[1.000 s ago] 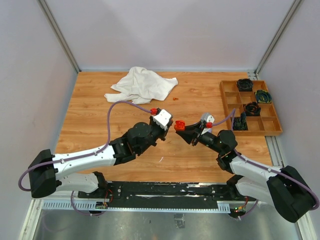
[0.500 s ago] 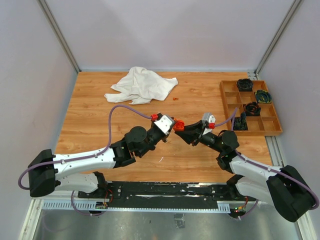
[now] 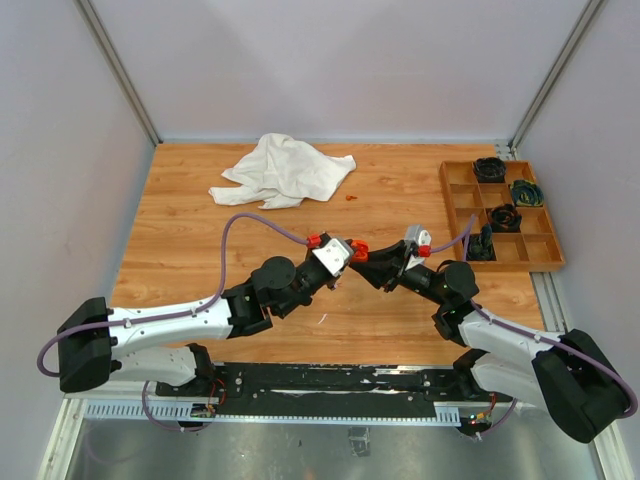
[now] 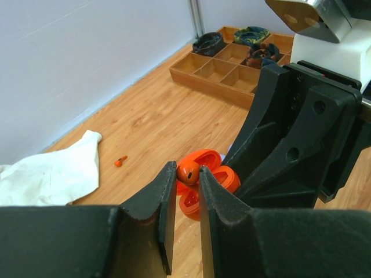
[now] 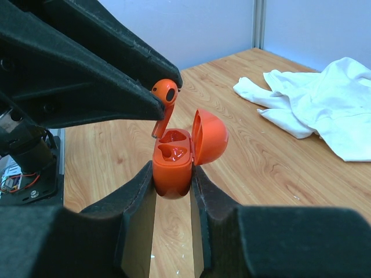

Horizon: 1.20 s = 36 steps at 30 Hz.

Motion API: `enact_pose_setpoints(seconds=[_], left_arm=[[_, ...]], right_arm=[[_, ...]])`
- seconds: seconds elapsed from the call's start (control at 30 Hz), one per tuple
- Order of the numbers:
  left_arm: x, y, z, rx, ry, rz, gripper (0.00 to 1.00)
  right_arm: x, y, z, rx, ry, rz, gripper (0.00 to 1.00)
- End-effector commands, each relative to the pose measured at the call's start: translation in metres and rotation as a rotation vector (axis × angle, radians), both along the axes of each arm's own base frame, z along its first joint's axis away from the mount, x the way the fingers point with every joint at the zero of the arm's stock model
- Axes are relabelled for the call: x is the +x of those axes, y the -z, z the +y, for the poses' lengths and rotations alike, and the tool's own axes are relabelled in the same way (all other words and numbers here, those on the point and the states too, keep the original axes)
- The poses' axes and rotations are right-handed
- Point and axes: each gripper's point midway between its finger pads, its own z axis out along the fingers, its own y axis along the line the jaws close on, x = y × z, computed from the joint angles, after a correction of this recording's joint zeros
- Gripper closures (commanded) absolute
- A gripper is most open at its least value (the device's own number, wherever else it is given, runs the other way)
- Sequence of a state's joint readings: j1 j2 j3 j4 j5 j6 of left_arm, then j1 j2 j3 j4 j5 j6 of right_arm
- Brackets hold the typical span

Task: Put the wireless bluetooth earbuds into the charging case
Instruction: Place the earbud in the charging case.

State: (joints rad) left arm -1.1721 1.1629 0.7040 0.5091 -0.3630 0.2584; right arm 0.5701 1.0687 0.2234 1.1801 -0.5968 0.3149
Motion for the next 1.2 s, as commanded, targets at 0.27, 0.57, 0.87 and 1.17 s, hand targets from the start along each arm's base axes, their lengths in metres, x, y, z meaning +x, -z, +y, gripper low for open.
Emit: enact_pose_setpoints(seconds=[0.27, 0.57, 0.87, 1.17], left_arm=[[-0.001, 0.006, 0.008, 0.02, -0.029, -0.035, 0.78], [-0.006, 0.01, 0.002, 0.03, 0.006, -0.032, 0.78], [-0.006, 0.012, -0.005, 0.035, 0.014, -0.028, 0.78], [-0.011, 0.009, -0.003, 0.027, 0.034, -0.03, 0.77]], right_arm=[[0.003, -0.027, -0.001, 0.05, 0.005, -0.076, 0.99], [0.002, -0.028, -0.001, 0.052, 0.0, -0.08, 0.99], [0.001, -0.028, 0.0, 0.051, -0.007, -0.079, 0.99], [0.002, -0.028, -0.002, 0.053, 0.0, -0.082, 0.99]])
